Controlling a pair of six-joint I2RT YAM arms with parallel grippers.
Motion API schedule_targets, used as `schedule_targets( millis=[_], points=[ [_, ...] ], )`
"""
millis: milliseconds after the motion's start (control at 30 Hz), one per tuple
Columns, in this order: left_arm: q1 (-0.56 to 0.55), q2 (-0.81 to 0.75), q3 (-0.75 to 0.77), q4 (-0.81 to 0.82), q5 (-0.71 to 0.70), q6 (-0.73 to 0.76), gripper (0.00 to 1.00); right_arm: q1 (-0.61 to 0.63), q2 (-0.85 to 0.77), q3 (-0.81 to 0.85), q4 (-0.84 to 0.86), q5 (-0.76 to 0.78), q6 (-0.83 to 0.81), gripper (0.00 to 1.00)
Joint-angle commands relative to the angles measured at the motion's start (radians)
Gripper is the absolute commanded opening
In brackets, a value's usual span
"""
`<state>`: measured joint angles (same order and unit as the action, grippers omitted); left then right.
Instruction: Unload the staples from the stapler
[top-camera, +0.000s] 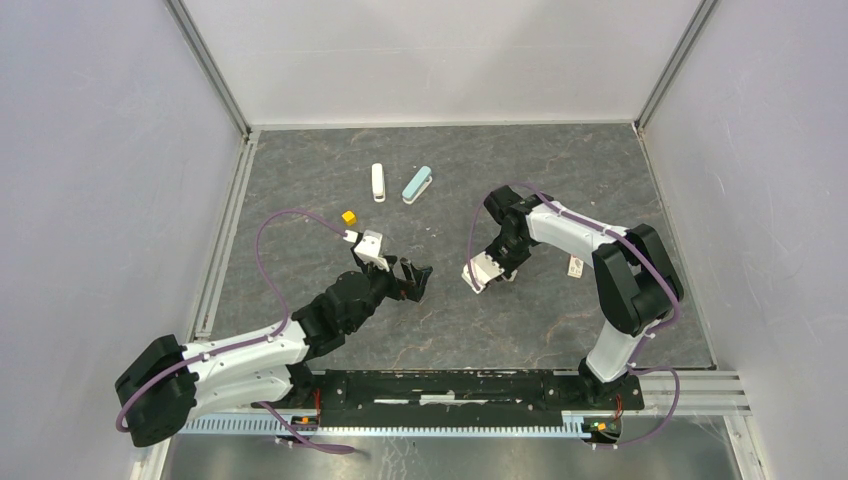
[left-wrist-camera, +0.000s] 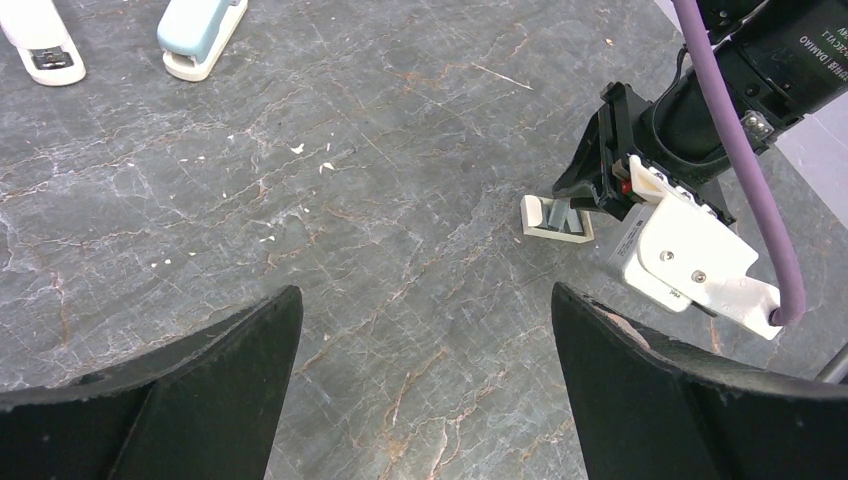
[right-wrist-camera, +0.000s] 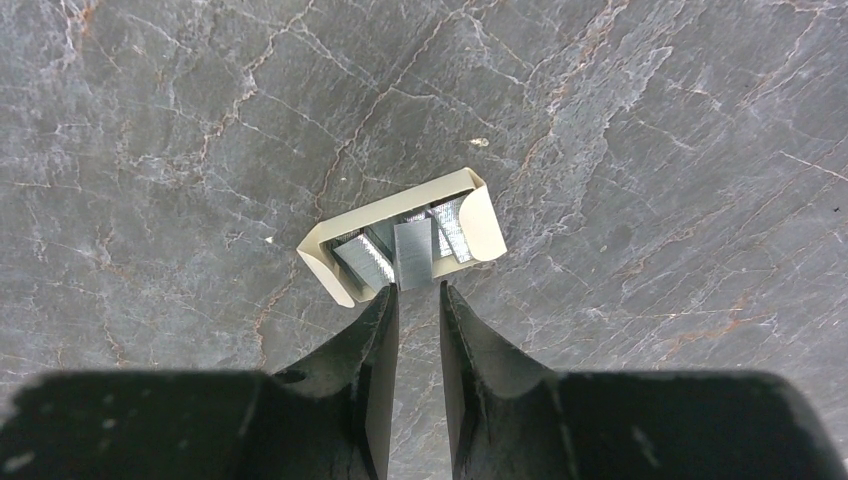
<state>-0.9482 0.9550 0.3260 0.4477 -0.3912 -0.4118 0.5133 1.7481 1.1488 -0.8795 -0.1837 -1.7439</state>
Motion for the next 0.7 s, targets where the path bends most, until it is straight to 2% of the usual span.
schedule_targets(
  millis=[0,667],
  points=[
    [0.006,-0.009,0.001,0.048,-0.025,-0.042,1.00,0.003,-0.016,-0.008,0.002,0.003,-0.046,0.27],
    [0.007,-0.017,-0.004,0.047,-0.031,-0.044,1.00,0.003,-0.018,-0.005,0.030,-0.007,-0.033,0.26]
  ],
)
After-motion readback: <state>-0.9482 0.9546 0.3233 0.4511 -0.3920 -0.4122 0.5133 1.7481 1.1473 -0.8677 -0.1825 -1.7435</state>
